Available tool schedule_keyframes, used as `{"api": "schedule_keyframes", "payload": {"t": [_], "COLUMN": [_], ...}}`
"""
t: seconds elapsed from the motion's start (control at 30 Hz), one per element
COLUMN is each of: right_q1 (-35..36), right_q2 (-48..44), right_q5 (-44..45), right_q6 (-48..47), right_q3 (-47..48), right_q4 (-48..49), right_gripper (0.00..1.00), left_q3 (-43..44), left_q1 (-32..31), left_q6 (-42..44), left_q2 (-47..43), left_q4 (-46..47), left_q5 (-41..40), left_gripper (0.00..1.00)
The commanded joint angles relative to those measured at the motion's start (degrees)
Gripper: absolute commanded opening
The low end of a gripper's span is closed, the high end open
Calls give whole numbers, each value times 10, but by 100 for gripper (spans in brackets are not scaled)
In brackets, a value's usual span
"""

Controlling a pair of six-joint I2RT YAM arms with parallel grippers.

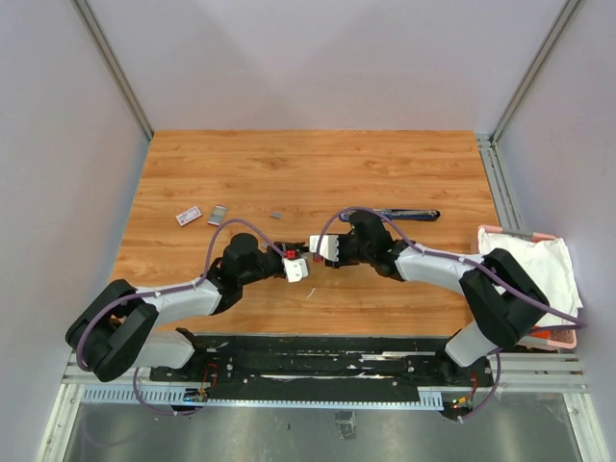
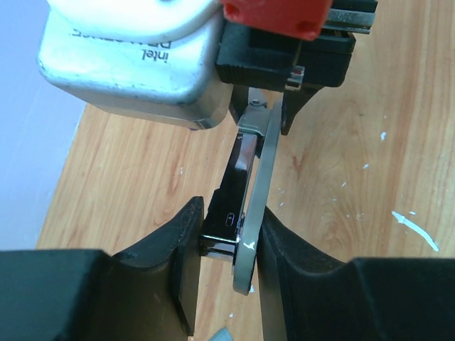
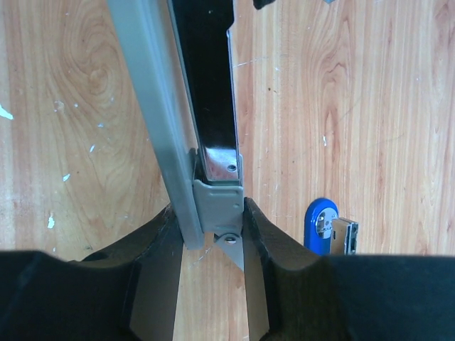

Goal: Unload the staples from the stapler
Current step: Unload the staple at the center of the board.

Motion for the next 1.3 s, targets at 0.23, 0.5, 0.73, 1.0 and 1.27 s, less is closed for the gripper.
{"api": "schedule_keyframes", "payload": {"t": [0.23, 0.5, 0.73, 1.0, 1.27], "right_q1": [-8, -10, -11, -23, -32], "right_q2": [-16, 6, 27, 62, 81], "right_q5": [47, 37, 18, -23, -52], "right_q6": [110, 116, 111, 128, 142], "right_q3": [94, 114, 130, 174, 211], "right_q4": [-114, -157, -190, -249, -304], "right_gripper": [1, 1, 1, 1, 1], "left_q3": [7, -1, 8, 10, 18], "left_q1": [13, 13, 21, 51, 72], "left_q6": [-5, 1, -1, -13, -12], "left_q2": [-14, -9, -17, -53, -72], "left_q4": [48, 43, 33, -13, -57], "left_q5": [-51, -53, -63, -52, -21], "left_gripper": [48, 56, 64, 69, 71]}}
